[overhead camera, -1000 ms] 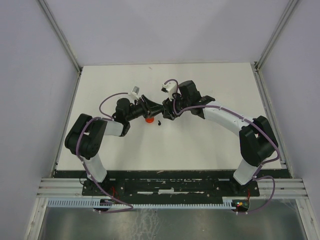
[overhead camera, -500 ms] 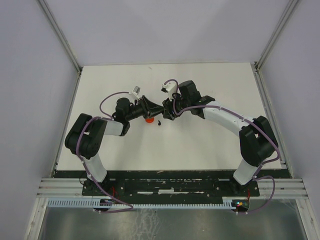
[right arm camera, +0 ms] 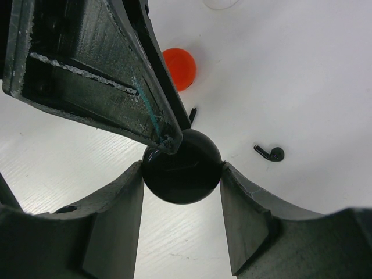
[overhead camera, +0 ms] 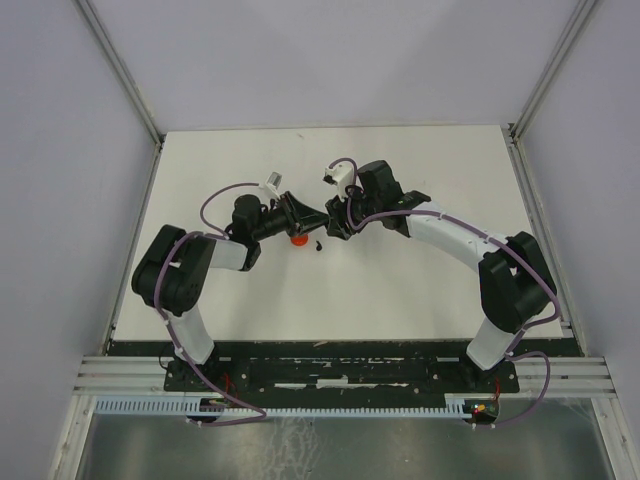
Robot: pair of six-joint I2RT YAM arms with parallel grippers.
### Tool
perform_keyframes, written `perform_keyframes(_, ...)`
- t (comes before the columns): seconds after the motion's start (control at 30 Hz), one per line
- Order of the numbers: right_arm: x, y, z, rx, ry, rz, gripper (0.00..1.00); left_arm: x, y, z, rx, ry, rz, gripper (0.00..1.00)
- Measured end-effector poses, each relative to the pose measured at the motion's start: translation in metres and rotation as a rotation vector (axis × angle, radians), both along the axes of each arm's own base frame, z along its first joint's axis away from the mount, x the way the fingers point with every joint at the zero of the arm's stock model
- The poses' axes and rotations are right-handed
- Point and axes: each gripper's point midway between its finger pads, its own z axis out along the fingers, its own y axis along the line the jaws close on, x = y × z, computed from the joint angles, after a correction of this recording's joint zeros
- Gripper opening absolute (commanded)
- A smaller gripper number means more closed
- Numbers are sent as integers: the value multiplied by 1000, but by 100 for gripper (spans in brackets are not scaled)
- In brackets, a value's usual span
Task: Insert the wireless bluetooth earbuds into the charging case
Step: Pick up the charging case at the center of the board, then open the charging case.
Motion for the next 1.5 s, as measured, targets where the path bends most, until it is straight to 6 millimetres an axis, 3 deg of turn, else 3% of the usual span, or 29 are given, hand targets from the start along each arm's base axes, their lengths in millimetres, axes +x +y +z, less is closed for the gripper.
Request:
perform_keyframes(0.4, -1, -1, -1, -4, 4, 0, 31, -1, -2, -2, -1, 4, -19, 35)
perform_keyframes(0.53, -1, -1, -1, -6, 3, 2, 31, -1, -2, -2, -1, 4, -23, 28)
perform_keyframes(0.7, -1, -1, -1, -8, 3, 0, 33, -1, -2, -2, -1, 3, -23, 9)
perform_keyframes(0.87, 0, -1, -1, -9, 2, -1, 71, -1, -3, -2, -1, 4, -23, 3)
perform_keyframes(1.0, 3, 0, 3, 5, -11, -15, 88, -4, -6, 0, -3, 1, -41, 3)
perform_keyframes(1.17, 10, -11, 34, 68, -75, -96, 99, -6, -12, 2, -8, -9, -55, 3)
perform_keyframes(1.37, 30, -52, 98, 140, -209, -339, 99, -3, -12, 1, -13, -8, -51, 3)
perform_keyframes(1.5, 34, -69, 106, 145, -220, -462, 99, -1, -12, 5, -24, -15, -39, 3)
